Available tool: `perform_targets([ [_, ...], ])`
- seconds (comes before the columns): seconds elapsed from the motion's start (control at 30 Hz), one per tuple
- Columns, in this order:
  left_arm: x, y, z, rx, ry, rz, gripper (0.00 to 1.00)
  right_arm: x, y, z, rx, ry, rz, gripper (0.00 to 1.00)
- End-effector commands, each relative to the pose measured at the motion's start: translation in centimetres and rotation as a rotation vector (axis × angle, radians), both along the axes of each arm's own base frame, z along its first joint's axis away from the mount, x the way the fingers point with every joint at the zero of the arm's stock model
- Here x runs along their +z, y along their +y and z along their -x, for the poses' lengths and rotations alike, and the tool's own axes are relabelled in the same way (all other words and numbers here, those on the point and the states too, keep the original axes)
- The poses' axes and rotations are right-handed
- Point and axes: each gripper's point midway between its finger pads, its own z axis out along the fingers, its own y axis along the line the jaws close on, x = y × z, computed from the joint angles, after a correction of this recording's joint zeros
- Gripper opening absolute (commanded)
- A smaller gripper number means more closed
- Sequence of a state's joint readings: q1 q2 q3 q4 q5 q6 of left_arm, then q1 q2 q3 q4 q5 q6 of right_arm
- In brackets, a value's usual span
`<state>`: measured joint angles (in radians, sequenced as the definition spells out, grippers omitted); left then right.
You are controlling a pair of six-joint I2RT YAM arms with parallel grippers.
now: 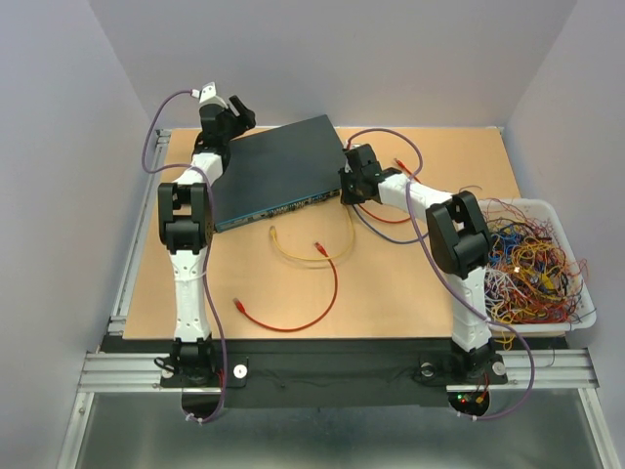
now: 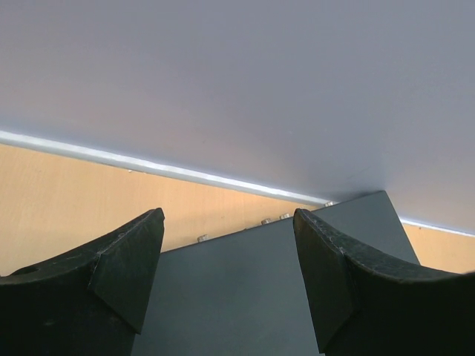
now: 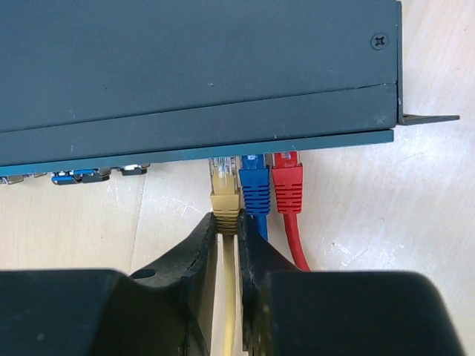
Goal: Insert the plug into the switch port
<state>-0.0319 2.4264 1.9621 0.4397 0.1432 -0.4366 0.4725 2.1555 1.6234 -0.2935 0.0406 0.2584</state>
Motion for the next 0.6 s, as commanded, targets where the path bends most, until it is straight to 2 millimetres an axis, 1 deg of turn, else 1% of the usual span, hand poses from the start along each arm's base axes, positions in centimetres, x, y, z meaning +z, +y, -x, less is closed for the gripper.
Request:
perform_targets([
  [0.0,3.5,-0.5,-0.7,-0.028,-0.102,0.01,0.81,2.8,0.5,-2.6,-0.026,-0.095,-0.018,0.0],
  [0.23,3.5,-0.5,-0.6,-0.033,-0.106,0.007,0.81,1.6,0.9,-2.3,-0.014,-0.057,-0.039,0.0],
  [0.33,3.5,-0.6,-0.6,-0.036,-0.106,0.008,0.81,1.6,1.0,-2.4,-0.014,-0.058,-0.041,0.0],
  [0.43,3.3,-0.6,-0.6,-0.038,-0.103,0.006,0.81,1.9,0.6,-2.8,-0.027,-0.064,-0.043,0.0],
  [0.5,3.5,-0.6,-0.5,-0.037,-0.106,0.005,0.81,2.2,0.5,-3.0,-0.03,-0.068,-0.048,0.0],
  [0.57,3.2,-0.5,-0.5,-0.035,-0.102,0.003,0.81,2.3,0.5,-3.2,-0.031,-0.07,-0.051,0.0],
])
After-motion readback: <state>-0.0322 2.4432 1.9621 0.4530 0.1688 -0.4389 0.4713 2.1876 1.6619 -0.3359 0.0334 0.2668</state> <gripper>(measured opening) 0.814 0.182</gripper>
